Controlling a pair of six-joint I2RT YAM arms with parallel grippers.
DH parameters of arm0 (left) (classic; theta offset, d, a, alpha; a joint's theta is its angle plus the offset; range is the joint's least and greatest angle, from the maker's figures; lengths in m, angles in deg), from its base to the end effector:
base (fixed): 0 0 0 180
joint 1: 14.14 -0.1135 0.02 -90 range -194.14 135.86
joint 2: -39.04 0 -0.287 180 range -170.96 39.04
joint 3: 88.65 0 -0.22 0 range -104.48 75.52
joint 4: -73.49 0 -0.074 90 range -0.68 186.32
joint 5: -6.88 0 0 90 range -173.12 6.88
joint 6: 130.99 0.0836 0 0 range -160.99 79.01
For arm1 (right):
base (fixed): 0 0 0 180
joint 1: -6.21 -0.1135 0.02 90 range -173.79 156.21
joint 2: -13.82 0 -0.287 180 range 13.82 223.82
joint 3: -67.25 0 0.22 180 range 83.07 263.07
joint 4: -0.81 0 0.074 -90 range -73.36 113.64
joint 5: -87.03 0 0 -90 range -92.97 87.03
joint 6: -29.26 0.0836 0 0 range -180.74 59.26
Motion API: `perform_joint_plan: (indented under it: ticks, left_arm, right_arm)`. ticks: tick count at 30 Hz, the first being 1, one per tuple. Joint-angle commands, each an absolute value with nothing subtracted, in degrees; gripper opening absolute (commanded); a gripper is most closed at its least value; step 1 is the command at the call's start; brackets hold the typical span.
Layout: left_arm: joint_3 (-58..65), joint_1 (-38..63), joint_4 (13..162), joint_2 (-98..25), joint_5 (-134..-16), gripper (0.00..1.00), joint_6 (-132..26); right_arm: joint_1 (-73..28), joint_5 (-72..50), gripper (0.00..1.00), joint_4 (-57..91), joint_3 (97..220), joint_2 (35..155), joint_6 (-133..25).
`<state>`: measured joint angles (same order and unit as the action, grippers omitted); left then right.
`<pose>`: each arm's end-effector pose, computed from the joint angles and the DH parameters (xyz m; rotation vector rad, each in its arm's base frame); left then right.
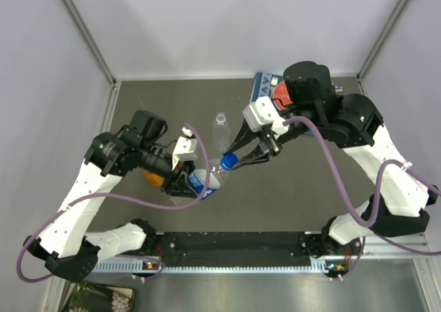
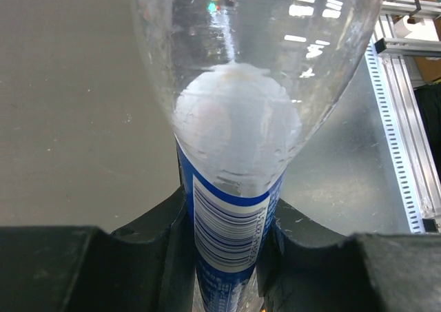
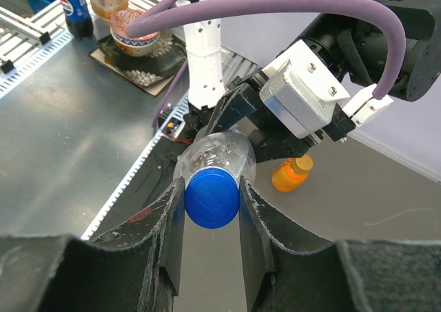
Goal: Screw on the bottle caps
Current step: Screw the bottle cap onto the plastic bottle.
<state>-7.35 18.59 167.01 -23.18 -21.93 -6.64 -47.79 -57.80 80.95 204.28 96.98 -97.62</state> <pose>0.0658 -0.1294 0.4023 1.5685 1.6551 -1.3186 0.0770 0.2223 0.5221 -1.7861 0.8979 1.1519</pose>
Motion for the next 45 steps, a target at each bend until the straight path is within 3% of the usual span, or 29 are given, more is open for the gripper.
perform_joint_plan:
  ticks: [1, 24, 45]
  left_arm:
    - [-12.10, 18.73, 161.39, -22.66, -21.07, 0.01, -9.17]
    - [-12.02, 18.73, 155.77, -17.56, -24.93, 0.00, -13.56]
    - [-6.13, 18.73, 137.67, -14.31, -47.34, 0.00, -29.74]
  right_arm:
    - [-48.90, -63.79, 0.00, 80.62, 204.89, 99.60, -96.07]
    - [-46.79, -68.89, 0.00, 67.71, 201.82, 97.94, -84.91]
    - [-46.79, -59.66, 0.00, 59.10, 196.72, 98.20, -75.69]
